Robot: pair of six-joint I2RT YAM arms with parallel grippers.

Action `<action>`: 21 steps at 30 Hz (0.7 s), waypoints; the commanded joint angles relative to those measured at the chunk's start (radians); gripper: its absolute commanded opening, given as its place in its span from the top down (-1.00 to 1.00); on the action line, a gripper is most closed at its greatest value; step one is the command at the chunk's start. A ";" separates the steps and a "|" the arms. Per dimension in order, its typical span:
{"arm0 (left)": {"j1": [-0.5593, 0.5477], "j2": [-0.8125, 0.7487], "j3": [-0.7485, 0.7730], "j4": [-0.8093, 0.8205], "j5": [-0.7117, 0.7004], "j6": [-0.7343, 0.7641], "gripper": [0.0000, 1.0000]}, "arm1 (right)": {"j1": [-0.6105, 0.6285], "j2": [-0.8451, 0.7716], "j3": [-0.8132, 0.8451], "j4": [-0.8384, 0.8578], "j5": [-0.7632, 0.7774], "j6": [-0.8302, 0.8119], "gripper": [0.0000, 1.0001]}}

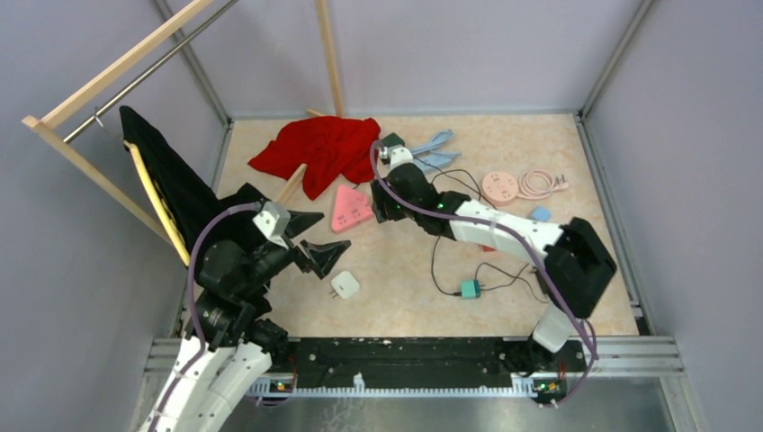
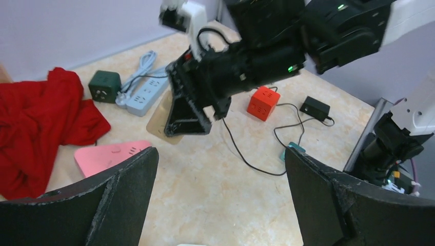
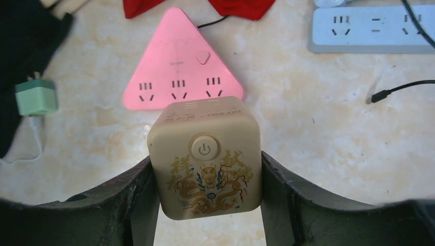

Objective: Insert the plug
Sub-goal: Insert the plug into the socket.

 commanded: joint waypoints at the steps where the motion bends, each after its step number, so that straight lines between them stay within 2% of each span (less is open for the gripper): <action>1: 0.000 -0.057 -0.017 0.016 -0.070 0.033 -0.97 | 0.007 0.127 0.145 -0.011 0.066 -0.027 0.59; 14: -0.001 -0.070 -0.011 -0.003 -0.118 0.044 -0.97 | -0.008 0.396 0.479 -0.252 0.044 -0.019 0.60; 17: -0.001 -0.075 -0.011 -0.003 -0.115 0.044 -0.97 | -0.014 0.417 0.507 -0.303 0.042 -0.006 0.60; 21: -0.001 -0.082 -0.012 -0.002 -0.116 0.044 -0.97 | -0.015 0.411 0.473 -0.261 0.015 -0.001 0.61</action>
